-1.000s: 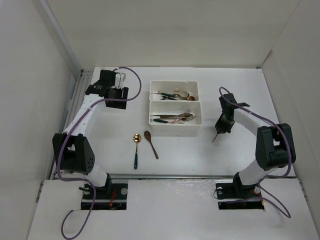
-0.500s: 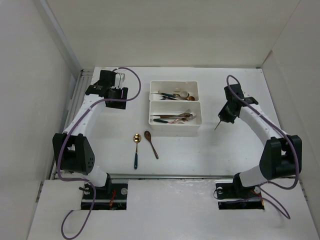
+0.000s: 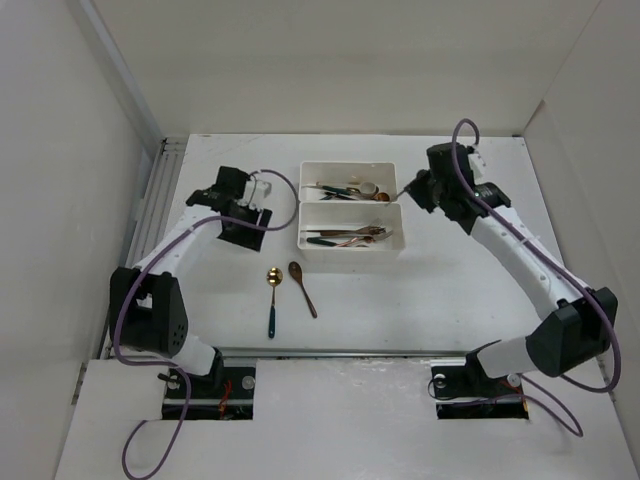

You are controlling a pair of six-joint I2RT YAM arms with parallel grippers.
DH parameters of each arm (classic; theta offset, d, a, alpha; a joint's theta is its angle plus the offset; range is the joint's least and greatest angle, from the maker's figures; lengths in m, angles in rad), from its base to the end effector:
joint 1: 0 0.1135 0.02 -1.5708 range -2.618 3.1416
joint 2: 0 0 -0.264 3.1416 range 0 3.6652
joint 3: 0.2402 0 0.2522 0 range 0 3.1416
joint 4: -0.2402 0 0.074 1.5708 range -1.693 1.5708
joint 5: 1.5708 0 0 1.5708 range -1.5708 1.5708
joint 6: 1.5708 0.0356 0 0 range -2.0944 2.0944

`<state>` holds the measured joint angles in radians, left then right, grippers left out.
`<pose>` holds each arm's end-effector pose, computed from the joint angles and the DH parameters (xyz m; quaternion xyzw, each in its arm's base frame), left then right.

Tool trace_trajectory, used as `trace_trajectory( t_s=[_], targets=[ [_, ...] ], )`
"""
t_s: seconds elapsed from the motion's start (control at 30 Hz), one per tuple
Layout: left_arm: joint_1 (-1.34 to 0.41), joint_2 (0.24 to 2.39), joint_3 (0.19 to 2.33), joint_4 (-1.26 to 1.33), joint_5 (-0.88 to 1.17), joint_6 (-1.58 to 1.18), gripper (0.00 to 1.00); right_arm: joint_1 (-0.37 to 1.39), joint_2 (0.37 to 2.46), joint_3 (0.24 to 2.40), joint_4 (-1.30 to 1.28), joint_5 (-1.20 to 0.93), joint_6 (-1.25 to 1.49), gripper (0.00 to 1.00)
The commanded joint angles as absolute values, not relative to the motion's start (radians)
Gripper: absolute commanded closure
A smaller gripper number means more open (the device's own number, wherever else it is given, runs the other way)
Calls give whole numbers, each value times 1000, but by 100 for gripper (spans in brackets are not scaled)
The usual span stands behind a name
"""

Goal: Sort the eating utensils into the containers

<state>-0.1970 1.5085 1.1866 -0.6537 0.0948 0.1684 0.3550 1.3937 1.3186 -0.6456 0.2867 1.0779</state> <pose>0.3095 -0.0652 0.2658 0.1872 0.9365 -0.0495 0.2922 0.2881 0.0961 0.3435 0.3740 0.8226 0.1699 0.3933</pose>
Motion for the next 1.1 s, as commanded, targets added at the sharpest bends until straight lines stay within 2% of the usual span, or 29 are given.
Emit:
trace_trajectory(
  t_s=[0.0,0.2,0.43,1.07],
  targets=[
    [-300,1450,1108,-707,178,297,41,431,1439,1342,-391,276,1356,100],
    [-406,1439,1031,-732,204,377,41,488,1731,1523,-345,192,1538,100],
    [-454,1448,940,-741,172,446,40,488,1962,1650,-336,80,1591,100],
    [-485,1466,911,-741,206,428,38,479,1988,1681,-350,133,1611,100]
  ],
)
